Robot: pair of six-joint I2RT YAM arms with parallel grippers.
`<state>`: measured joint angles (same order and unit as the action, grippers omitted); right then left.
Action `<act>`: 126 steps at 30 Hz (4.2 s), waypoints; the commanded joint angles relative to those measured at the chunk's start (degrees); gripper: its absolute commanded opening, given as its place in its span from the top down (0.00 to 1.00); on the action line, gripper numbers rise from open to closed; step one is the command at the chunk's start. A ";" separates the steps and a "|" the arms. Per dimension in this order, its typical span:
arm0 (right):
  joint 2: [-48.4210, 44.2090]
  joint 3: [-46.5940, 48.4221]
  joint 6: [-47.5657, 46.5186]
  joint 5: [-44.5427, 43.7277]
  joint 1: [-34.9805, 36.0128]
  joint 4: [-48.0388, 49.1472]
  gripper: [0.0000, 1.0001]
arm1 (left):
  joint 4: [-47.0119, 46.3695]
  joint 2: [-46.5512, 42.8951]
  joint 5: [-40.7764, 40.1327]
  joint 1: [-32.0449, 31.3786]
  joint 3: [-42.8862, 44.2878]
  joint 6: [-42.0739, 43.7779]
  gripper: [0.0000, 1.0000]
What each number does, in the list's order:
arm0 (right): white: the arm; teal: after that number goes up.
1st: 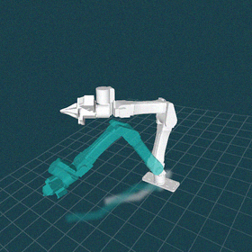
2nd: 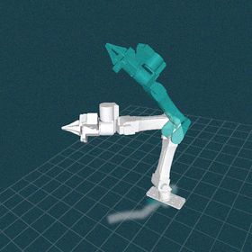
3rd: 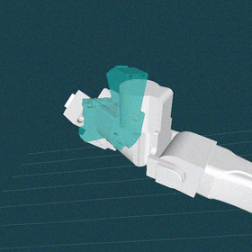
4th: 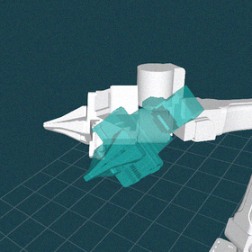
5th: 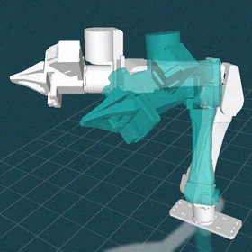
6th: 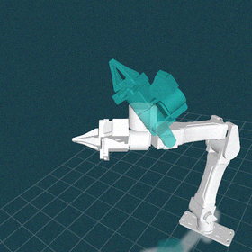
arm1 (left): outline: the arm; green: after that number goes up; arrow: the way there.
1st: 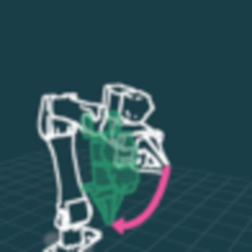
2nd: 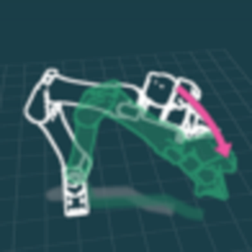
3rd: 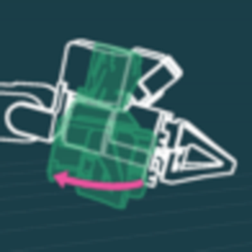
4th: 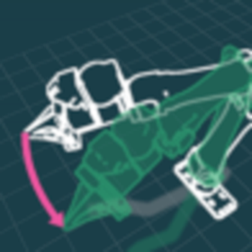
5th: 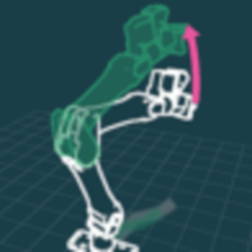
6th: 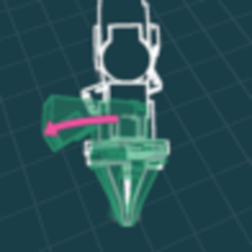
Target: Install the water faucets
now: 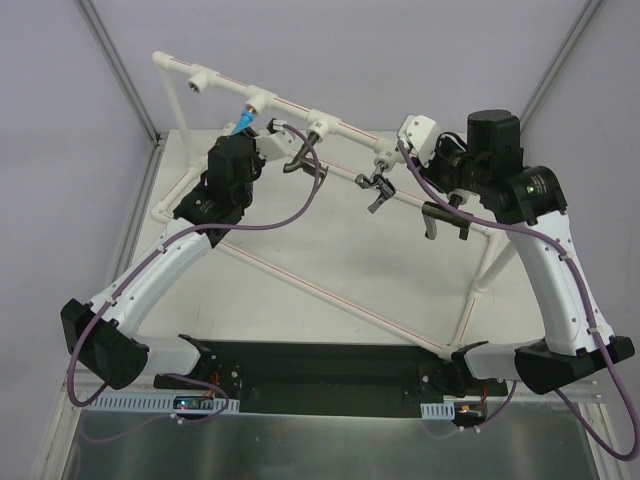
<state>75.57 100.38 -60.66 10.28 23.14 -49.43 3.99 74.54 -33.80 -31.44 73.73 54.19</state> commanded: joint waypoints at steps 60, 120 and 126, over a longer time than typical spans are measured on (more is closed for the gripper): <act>-3.94 -1.06 4.67 0.53 3.14 -3.39 0.95 | 1.89 -12.04 32.73 13.86 2.64 -43.81 1.00; -0.86 7.38 13.73 39.20 11.84 9.17 0.99 | -15.59 -0.18 93.32 -2.14 14.52 -82.67 0.70; -2.71 4.30 17.85 36.48 10.97 15.41 0.99 | -34.60 -8.53 82.86 8.22 -0.76 -99.05 0.38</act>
<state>74.56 105.84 -45.87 47.37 34.46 -40.42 -13.08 72.07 56.90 -29.63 80.79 -32.27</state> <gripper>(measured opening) 0.287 0.564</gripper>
